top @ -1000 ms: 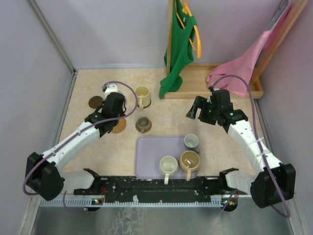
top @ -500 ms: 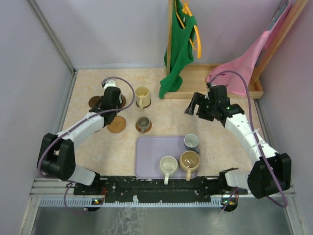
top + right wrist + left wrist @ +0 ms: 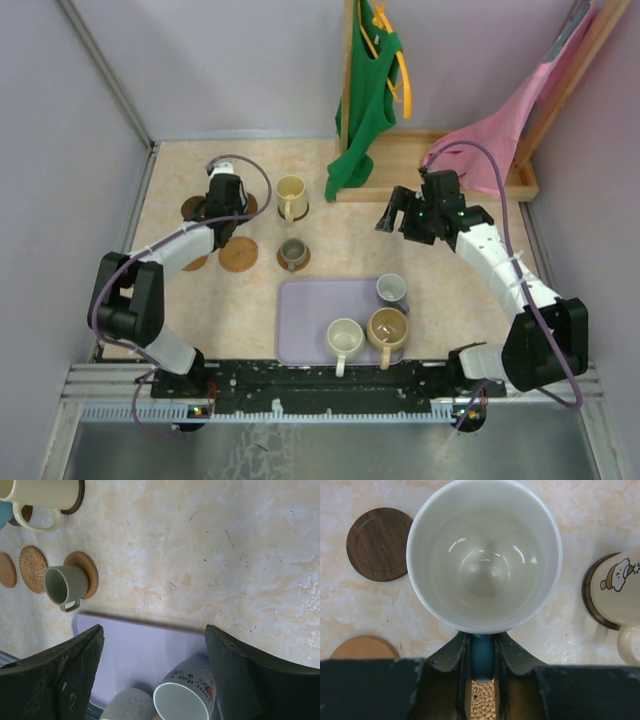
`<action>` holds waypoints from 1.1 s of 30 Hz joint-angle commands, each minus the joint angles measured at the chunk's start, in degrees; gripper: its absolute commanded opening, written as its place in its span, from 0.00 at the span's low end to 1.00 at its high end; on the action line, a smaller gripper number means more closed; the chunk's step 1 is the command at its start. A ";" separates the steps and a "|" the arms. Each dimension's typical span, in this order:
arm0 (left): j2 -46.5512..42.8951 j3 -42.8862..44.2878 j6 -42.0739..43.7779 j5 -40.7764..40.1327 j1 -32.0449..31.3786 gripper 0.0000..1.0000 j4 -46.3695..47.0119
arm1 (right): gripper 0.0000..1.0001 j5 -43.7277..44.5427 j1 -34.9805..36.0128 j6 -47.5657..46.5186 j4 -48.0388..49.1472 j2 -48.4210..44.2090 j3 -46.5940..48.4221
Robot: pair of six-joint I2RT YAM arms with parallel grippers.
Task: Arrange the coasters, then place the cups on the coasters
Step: Place the cup on the coaster.
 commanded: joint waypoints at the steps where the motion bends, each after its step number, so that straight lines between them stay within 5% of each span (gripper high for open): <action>1: 0.53 3.12 1.00 0.67 0.96 0.00 7.32 | 0.82 0.02 -0.50 -0.76 2.41 0.90 3.72; 33: 3.25 2.72 -1.06 2.00 1.74 0.01 5.81 | 0.81 -0.50 -0.53 -0.45 3.30 3.26 4.50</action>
